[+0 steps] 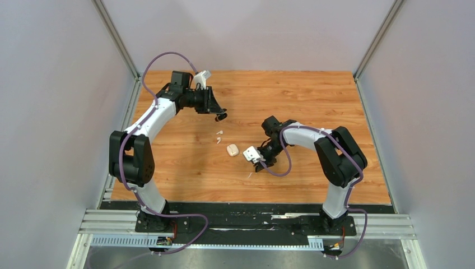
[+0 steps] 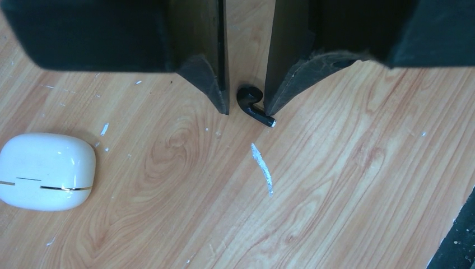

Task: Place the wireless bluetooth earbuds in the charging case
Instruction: Pick up the earbud from the center of the board.

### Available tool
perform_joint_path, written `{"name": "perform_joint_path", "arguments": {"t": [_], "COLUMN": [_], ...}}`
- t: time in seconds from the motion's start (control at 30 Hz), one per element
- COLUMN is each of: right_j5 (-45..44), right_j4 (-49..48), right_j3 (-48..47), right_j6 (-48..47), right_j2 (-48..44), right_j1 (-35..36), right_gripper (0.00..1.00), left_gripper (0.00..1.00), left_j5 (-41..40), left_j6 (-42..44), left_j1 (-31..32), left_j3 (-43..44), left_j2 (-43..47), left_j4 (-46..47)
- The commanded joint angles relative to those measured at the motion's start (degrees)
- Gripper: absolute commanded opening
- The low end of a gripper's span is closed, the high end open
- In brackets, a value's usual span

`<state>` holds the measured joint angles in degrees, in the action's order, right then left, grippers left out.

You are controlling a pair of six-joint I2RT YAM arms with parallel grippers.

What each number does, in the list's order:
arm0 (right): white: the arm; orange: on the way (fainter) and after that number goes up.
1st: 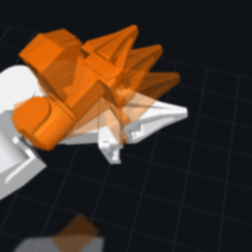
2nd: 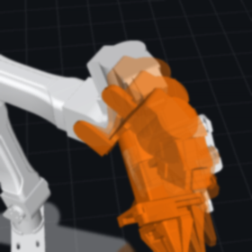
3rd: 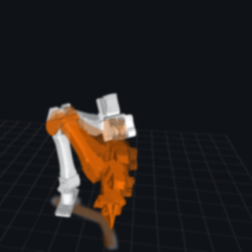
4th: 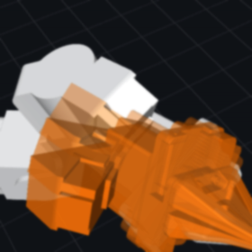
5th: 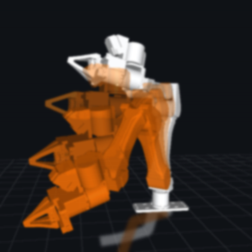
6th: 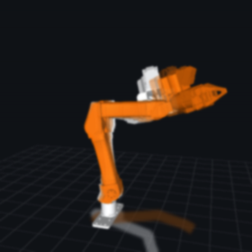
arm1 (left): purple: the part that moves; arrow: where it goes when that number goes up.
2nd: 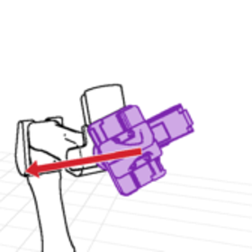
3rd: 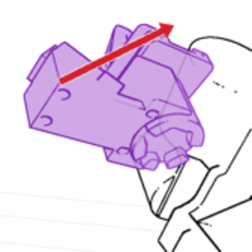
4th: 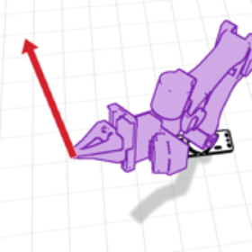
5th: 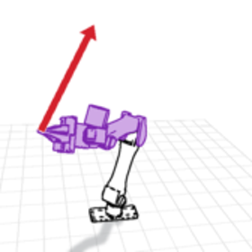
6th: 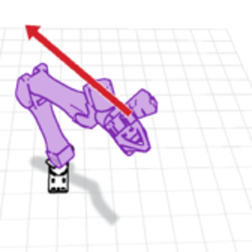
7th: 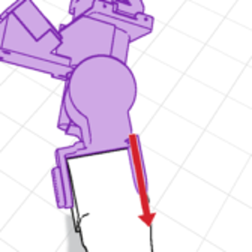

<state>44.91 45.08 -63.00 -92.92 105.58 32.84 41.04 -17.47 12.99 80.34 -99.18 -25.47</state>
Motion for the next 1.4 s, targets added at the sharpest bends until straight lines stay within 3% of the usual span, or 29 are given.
{"name": "perform_joint_path", "arguments": {"t": [0.0, 1.0, 1.2, 1.37], "right_j5": [-0.66, -6.06, -6.96, -15.92], "right_j4": [-1.71, -18.16, -19.08, -20.54], "right_j3": [0.11, 9.17, 8.93, 3.49], "right_j6": [4.41, 24.49, 26.97, 30.48], "right_j2": [-0.81, -6.15, -8.34, -13.55], "right_j1": [-0.08, -0.68, -0.58, -1.04], "right_gripper": [0.31, 0.26, 0.14, 0.00], "left_gripper": [0.00, 0.00, 0.00, 0.00], "left_j5": [0.63, 1.44, 1.47, -0.44], "left_j6": [-0.16, -1.95, -2.33, -3.61], "left_j1": [-0.18, -0.07, -0.12, 0.56], "left_j3": [0.25, 1.54, 1.53, 2.71], "left_j2": [1.31, -0.64, -0.90, -1.44], "left_j4": [2.35, 3.68, 3.98, 3.79]}}
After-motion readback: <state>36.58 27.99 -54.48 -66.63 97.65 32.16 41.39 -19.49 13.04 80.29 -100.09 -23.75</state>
